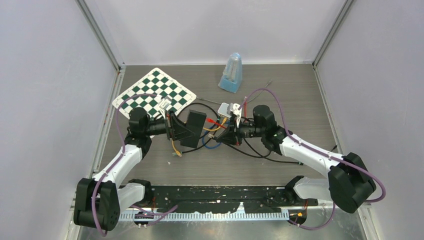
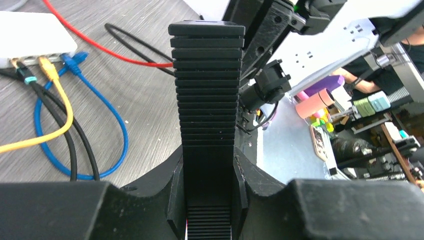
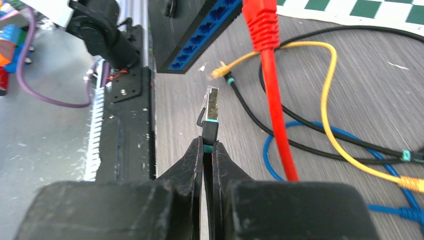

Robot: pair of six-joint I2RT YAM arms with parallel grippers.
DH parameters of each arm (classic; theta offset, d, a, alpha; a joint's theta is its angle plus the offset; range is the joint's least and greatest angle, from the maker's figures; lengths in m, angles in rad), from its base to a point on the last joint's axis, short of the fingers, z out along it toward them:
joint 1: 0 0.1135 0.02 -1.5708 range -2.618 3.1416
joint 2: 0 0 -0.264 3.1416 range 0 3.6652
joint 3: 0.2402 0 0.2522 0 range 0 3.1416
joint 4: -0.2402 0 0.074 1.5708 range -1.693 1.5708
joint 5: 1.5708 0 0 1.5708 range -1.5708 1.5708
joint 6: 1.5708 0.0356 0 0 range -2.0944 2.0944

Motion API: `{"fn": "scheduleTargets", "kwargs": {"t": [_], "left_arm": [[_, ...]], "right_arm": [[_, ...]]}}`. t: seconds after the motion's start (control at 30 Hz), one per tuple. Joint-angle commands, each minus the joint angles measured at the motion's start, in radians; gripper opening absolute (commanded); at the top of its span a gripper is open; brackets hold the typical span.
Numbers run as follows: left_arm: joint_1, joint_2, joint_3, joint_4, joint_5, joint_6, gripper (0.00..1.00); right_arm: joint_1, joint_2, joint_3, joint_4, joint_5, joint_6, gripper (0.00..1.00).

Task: Insert the plug into the switch port
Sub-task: Insert the connector into the switch port.

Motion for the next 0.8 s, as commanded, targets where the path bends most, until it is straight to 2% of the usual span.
{"fn": "scheduleTargets", "kwargs": {"t": [0.0, 0.23, 0.77], "left_arm": [[-0.003, -0.021, 0.026, 0.193, 0.11, -0.038, 0.0], [-0.009, -0.034, 0.038, 0.2, 0.167, -0.026, 0.0], [-0.046, 0.015, 0.049, 0.203, 0.161, -0.003, 0.0]], "right_arm": [[-0.009, 0.039, 0.092, 0.05, -0.171, 0.056, 0.05], [-0.017, 0.058, 0.139, 0.059, -0.224, 0.078, 0.05], [-0.015, 0.079, 0.187, 0.048, -0.233, 0.12, 0.05]]}}
